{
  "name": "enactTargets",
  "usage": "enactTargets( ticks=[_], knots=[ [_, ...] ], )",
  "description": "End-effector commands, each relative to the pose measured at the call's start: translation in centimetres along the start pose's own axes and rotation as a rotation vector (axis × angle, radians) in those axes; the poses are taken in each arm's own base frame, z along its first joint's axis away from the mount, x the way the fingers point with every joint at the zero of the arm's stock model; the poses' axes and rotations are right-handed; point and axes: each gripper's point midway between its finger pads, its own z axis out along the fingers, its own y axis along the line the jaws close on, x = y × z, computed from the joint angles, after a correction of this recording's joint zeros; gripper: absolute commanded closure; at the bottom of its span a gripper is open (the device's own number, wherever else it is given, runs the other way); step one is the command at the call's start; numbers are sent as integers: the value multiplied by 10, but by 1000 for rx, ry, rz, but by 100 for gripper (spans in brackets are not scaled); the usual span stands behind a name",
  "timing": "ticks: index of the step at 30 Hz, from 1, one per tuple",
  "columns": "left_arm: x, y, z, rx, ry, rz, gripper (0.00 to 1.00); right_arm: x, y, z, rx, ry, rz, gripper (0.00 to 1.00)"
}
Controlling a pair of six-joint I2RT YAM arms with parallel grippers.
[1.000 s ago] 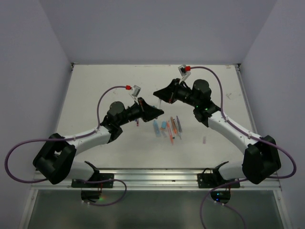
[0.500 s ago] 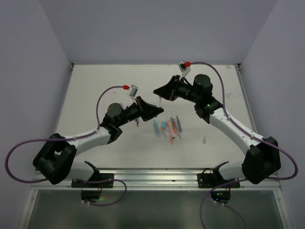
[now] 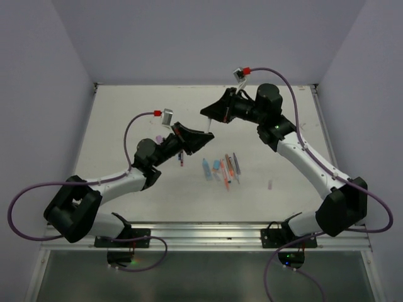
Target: Open the pen caps
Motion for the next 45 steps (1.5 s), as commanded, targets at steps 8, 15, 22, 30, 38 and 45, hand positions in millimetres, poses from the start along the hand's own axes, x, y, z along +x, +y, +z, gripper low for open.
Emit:
enactTargets(
  ticks=[8,15,22,30,38,45],
  knots=[
    [100,39,-34,-141,322,-234,100,-195,53,-59,81,-595,-458,100],
    [121,54,-49,-200,369,-268,100,-219,72,-72,84,-648,-511,100],
    [86,44,-33,-196,301,-130,100,-183,43,-62,125,-518,-448,100],
    [69,92,-53,-504,257,-10,100,-52,-65,-48,319,-185,-198,100],
    [74,117,-75,-659,272,22,100,69,-135,-41,464,83,-70,100],
    [96,138,-73,-712,346,-5,100,134,-165,-33,547,197,-55,97]
  ],
)
